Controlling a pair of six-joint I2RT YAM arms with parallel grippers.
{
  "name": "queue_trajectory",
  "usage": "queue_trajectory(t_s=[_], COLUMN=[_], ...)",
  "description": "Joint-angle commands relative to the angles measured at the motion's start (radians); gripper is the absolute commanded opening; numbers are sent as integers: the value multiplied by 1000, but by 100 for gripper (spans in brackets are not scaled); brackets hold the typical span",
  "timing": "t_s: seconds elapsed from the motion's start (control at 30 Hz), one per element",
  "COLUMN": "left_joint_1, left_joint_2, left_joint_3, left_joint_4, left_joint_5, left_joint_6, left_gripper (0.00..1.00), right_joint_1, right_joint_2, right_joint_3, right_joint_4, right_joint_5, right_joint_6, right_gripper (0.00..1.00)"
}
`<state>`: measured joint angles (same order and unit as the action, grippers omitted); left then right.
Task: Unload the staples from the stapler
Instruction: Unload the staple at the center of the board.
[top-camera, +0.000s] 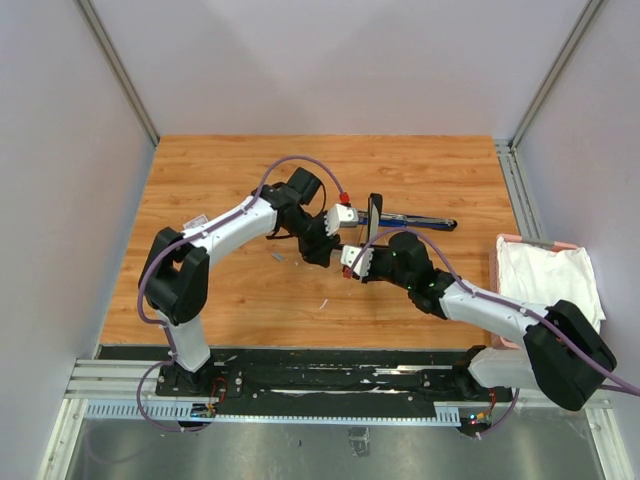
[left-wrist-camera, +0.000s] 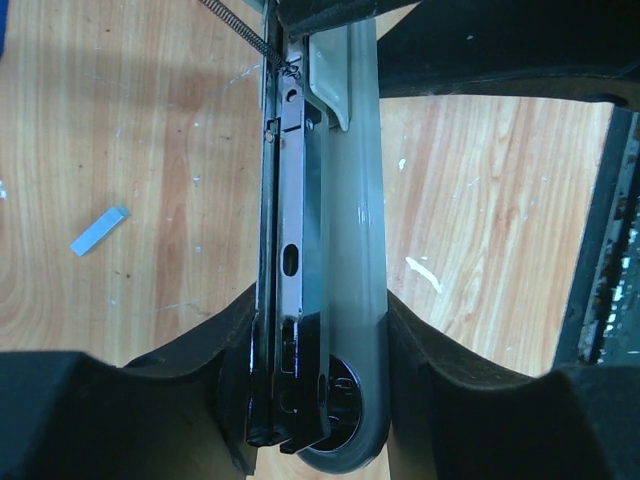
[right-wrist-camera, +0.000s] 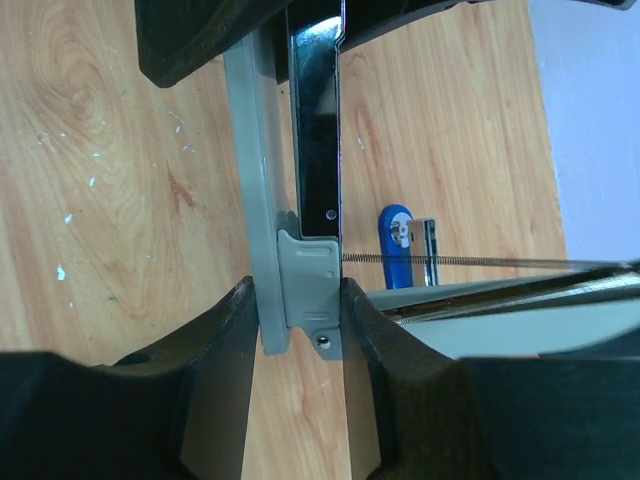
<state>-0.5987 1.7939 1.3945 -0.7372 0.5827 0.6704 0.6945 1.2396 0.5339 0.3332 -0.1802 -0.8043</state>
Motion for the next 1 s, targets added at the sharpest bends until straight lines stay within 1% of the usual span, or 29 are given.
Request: queue_trajectory(t_s=[0.0,0.13,0.17,0.27,0.43,0.53,0.77,0.87,0.97], left_joint_1=[-1,-3,-4,-7,-13,-16,-50,-72,-91], left_joint_2=[-58,-73,-75,-77,-89,-106,-162,-169,-169], left_joint_3=[-23,-29,-30,-35,-52,-65,-114,-120,-115], left_joint_4=[-13,-13,-13,-13,-13,-13,-13,-13,-16], left_joint_5=[-135,-131,-128,-128,-123,-107,-83,-73,-54], left_joint_6=[93,104,104,110,129,159,299,336,355], left_gripper=[0,0,0,0,0,0,0,0,0], right_joint_1=[-56,-62,-64,-70,-103,-151,-327,-361,-362], right_joint_2=[-34,-44,-44,-33,-21,-24,0,30,66], right_joint_3=[41,41,41,49,85,125,243,296,337], right_joint_4=[-34,-41,-41,-52,-91,-156,-337,-419,-485], right_joint_5=[32,10,5,-4,-40,-154,-567,-697,-788], right_joint_6=[93,90,93,98,146,167,258,263,255], right_gripper=[38,51,53,56,56,59,60,60,60])
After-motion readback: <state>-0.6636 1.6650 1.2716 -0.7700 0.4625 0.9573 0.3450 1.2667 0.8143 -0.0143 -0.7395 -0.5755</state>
